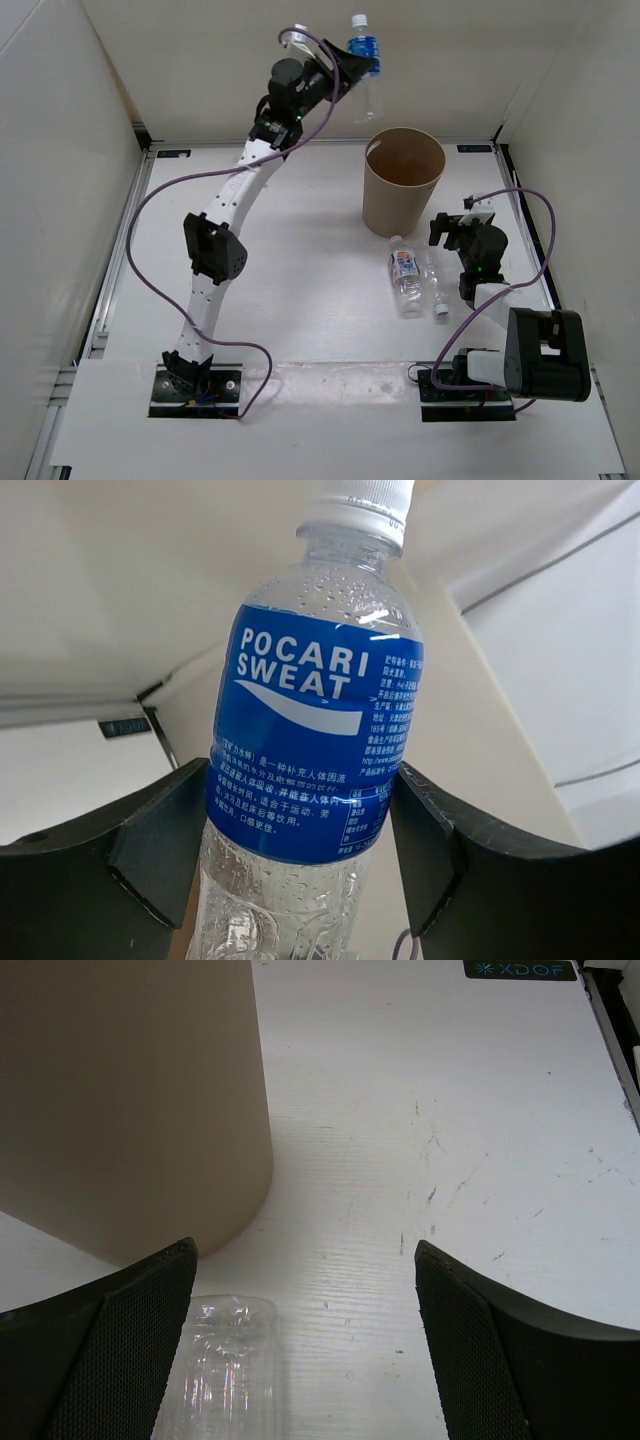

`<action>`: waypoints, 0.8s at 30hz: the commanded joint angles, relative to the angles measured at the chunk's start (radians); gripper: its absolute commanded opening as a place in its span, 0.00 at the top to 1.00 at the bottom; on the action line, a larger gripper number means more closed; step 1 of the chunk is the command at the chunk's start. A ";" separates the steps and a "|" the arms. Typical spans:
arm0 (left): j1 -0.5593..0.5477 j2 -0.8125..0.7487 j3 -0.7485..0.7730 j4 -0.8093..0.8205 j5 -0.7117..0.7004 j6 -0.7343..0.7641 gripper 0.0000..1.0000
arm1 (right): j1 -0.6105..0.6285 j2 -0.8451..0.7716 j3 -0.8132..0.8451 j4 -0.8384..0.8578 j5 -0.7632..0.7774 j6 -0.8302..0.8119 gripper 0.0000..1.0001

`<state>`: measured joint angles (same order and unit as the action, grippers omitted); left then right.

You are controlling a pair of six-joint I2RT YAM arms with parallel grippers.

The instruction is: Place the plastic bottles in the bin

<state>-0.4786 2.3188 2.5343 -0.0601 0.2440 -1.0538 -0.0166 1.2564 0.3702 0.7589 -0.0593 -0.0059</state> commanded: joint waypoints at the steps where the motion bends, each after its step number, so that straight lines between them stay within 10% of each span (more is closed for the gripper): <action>1: -0.052 0.020 0.035 -0.030 -0.009 0.052 0.61 | 0.001 -0.005 0.007 0.053 -0.002 -0.002 0.10; 24: -0.169 0.059 0.032 -0.148 0.015 0.187 0.52 | 0.001 -0.003 0.004 0.053 0.001 -0.002 0.10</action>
<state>-0.6445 2.4237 2.5393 -0.1833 0.2470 -0.9310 -0.0166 1.2564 0.3702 0.7589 -0.0593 -0.0059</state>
